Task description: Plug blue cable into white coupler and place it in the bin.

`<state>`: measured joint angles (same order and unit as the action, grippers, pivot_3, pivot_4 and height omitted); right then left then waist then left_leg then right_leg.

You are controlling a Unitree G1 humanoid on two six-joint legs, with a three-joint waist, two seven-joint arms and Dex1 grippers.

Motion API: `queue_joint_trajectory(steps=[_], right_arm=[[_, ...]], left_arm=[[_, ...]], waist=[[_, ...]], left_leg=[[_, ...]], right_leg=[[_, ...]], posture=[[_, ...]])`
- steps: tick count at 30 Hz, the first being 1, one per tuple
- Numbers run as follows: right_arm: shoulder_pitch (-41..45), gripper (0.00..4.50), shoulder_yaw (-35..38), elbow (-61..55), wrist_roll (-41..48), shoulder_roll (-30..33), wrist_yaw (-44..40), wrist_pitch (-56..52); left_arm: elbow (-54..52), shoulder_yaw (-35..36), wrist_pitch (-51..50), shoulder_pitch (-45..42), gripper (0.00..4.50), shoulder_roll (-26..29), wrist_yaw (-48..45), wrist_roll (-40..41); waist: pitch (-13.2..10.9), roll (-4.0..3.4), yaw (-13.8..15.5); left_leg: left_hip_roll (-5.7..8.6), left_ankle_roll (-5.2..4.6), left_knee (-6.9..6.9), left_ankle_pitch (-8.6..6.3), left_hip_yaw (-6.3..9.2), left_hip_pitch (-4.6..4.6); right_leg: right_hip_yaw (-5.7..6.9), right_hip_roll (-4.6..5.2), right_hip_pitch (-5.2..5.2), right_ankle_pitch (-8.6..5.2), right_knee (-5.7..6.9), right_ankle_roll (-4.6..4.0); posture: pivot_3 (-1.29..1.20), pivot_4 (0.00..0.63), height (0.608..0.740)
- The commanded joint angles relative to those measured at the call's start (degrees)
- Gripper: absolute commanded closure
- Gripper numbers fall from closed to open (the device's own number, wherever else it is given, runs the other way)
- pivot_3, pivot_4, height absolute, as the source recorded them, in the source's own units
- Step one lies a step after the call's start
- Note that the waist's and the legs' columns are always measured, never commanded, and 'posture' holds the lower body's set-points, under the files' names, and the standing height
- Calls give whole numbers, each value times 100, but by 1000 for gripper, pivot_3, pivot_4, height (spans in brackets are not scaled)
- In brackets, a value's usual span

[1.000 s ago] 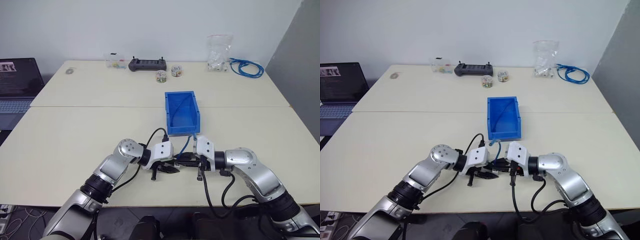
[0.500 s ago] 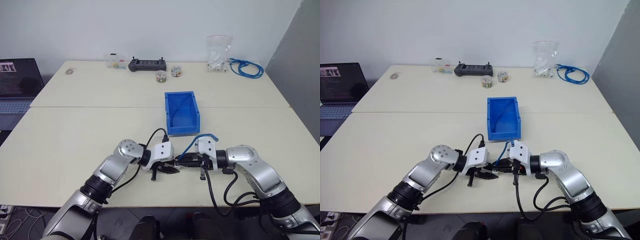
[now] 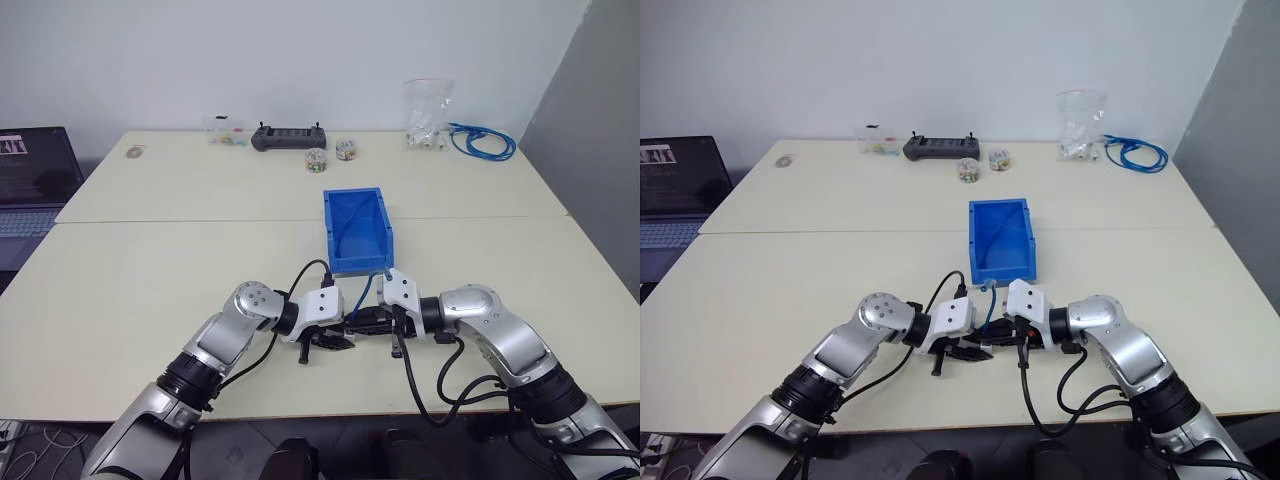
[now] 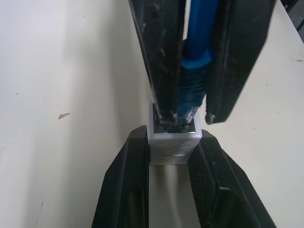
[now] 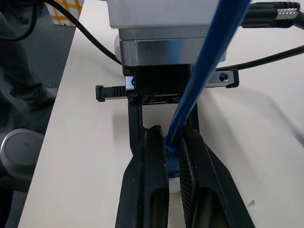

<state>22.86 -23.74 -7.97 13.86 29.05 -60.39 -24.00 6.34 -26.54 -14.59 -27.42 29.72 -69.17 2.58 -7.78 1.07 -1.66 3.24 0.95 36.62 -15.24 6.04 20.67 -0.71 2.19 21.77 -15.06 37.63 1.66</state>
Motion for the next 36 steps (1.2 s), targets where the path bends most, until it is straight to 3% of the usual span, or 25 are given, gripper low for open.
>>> queue_joint_trajectory(steps=[1, 8, 14, 16, 24, 30, 36], right_arm=[[-462, 4473, -799, 693, -541, 316, -314, -290], [-506, 4473, -686, 658, -406, 266, -278, -351], [-470, 4474, -38, 110, 48, -33, 105, -421], [-496, 4474, 215, -160, 204, -37, 217, -477], [-563, 4474, 1223, -1325, 892, -12, 759, -1002], [-346, 4475, 2145, -2060, 1804, -206, 1447, -1868], [629, 4476, 2932, -1383, 2210, -898, 2598, -2238]], left_arm=[[-38, -69, -58, 85, 3699, 16, -11, -81], [-47, -36, -67, 109, 3699, 25, -1, -91], [-51, 104, 2, 179, 3699, -6, 130, -27], [-103, 218, -69, 251, 2989, -1, 157, 93], [-746, 870, -350, 923, 1371, 405, 409, 458], [-1595, 1877, -1004, 876, 82, 335, 1492, 732], [-2618, 2588, -2046, 437, 0, 161, 2540, 890]], waist=[[15, -4, 0], [29, -6, 1], [26, -7, 1], [17, -9, 3], [-90, -17, 1], [-165, -14, 23], [-174, -15, 31]], left_leg=[[0, 0, -1, 0, 1, 0], [1, 0, -1, -4, 4, -1], [0, -1, -4, -5, 8, 0], [0, -1, -5, -5, 10, 4], [0, 0, -6, -5, 11, 30], [-4, 0, -5, -4, 20, 53], [6, 5, 31, -1, 20, 135]], right_leg=[[1, 0, -1, -2, -1, 1], [4, 1, -5, -6, -5, 2], [7, 1, -5, -8, -8, 0], [7, 1, -2, -8, -8, 0], [5, 2, 33, -7, -1, -1], [15, 2, 53, -7, 7, -1], [14, 6, 123, 19, 17, -20]], posture=[[0, 150, 740], [0, 150, 740], [0, 150, 740], [0, 150, 740], [0, 150, 740], [0, 150, 740], [0, 150, 740]])
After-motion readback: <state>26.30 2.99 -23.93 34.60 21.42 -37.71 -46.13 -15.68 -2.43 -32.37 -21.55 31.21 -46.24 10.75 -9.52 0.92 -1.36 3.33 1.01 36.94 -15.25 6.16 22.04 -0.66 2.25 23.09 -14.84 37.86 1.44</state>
